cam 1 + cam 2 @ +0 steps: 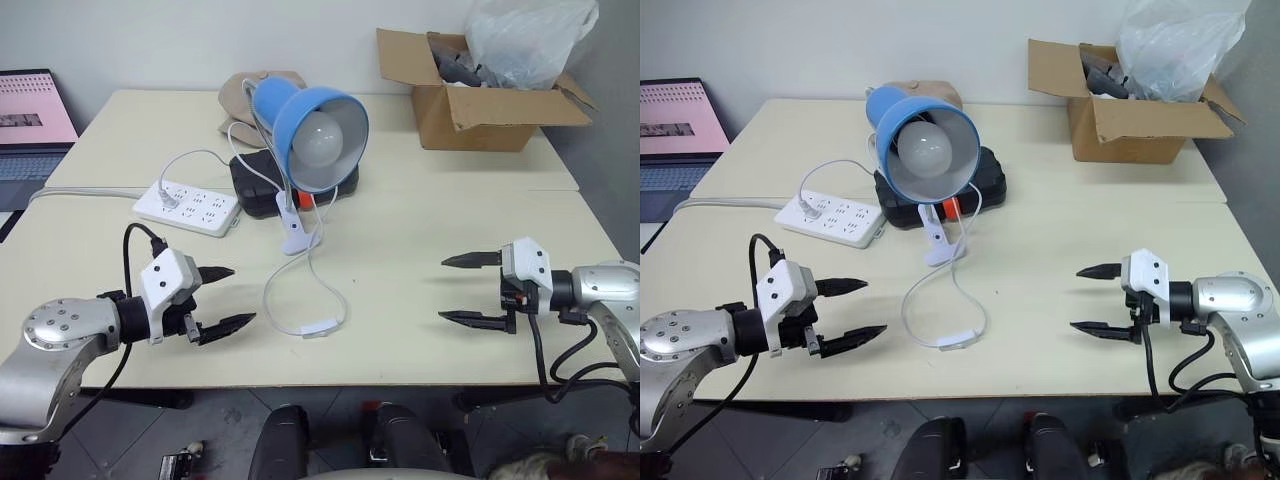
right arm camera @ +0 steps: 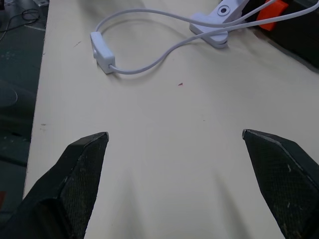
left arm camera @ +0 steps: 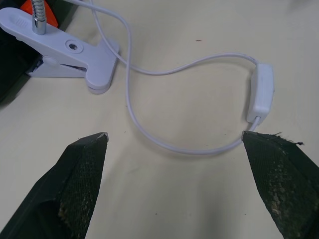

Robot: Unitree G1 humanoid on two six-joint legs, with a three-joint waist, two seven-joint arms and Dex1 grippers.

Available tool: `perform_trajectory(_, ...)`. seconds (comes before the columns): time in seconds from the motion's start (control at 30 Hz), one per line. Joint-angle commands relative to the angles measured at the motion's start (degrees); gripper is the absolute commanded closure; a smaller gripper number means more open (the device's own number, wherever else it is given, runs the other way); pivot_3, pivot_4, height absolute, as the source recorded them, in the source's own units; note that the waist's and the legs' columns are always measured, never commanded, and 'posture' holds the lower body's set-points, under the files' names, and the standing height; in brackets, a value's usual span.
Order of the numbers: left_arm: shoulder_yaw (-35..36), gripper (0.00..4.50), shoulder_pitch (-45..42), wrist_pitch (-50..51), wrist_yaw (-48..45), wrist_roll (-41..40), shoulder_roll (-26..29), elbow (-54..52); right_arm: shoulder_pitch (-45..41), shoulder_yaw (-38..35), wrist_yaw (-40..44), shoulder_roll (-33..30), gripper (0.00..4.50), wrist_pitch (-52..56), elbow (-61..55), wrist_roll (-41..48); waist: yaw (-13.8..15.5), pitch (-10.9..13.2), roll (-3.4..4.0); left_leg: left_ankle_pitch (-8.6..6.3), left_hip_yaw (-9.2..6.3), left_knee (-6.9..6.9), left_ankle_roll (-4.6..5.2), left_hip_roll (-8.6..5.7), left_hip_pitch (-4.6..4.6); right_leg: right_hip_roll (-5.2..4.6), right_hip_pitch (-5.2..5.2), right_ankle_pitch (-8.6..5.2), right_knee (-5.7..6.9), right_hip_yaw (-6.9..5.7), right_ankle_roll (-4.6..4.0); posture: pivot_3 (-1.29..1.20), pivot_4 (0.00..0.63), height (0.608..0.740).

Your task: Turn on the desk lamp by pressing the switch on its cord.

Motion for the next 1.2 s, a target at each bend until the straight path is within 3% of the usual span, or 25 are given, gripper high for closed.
perform_trajectory(0.03, -0.2, 0.03, -1.0, -1.4, -0.7, 0.5, 0.4, -0.3, -1.1, -1.1, -0.2, -0.2, 0.0, -0.3, -1.2, 0.1, 0.0, 0.0, 0.0, 0.0, 0.0, 0.0, 0.0, 0.0, 0.0, 0.0, 0.0, 0.0, 0.0, 0.0, 0.0, 0.0, 0.15, 0.74)
perform_trajectory(0.4, -1.0, 0.03, -4.2, -8.4, 1.3, 4.7, -2.2, 2.6, -1.1, -0.5, -1.8, -0.1, 0.0, 1.0, -3.3, -0.1, 0.0, 0.0, 0.0, 0.0, 0.0, 0.01, 0.0, 0.0, 0.0, 0.0, 0.0, 0.0, 0.02, 0.0, 0.01, 0.0, 0.15, 0.74)
perform_trajectory(0.57, -0.8, 0.03, -4.2, -4.4, -4.7, -2.1, -1.4, 1.4, -1.2, -0.2, -2.8, 0.3, 0.0, 2.0, -4.8, 0.0, 0.0, 0.0, 0.0, 0.0, 0.02, 0.01, 0.0, 0.0, 0.0, 0.0, 0.01, 0.01, 0.02, 0.01, 0.01, 0.0, 0.15, 0.74)
perform_trajectory(0.77, -6.1, 0.03, -1.4, -8.5, -6.4, 2.8, -1.3, -0.2, -1.2, -0.8, -3.9, -0.3, 0.0, 4.8, -8.0, 1.0, -0.1, 0.0, 0.0, 0.0, 0.02, 0.01, 0.0, 0.0, 0.02, 0.0, 0.01, 0.0, 0.03, 0.02, 0.01, 0.0, 0.15, 0.74)
perform_trajectory(1.2, -18.6, 0.03, -7.9, -16.6, -5.0, 11.5, -8.5, 6.3, 4.0, -4.5, -7.2, -3.3, 0.0, 13.0, -18.0, 3.6, 0.3, 0.0, -0.02, 0.0, -0.02, 0.06, 0.0, -0.01, 0.01, 0.0, 0.05, 0.02, 0.03, 0.0, 0.03, 0.0, 0.15, 0.74)
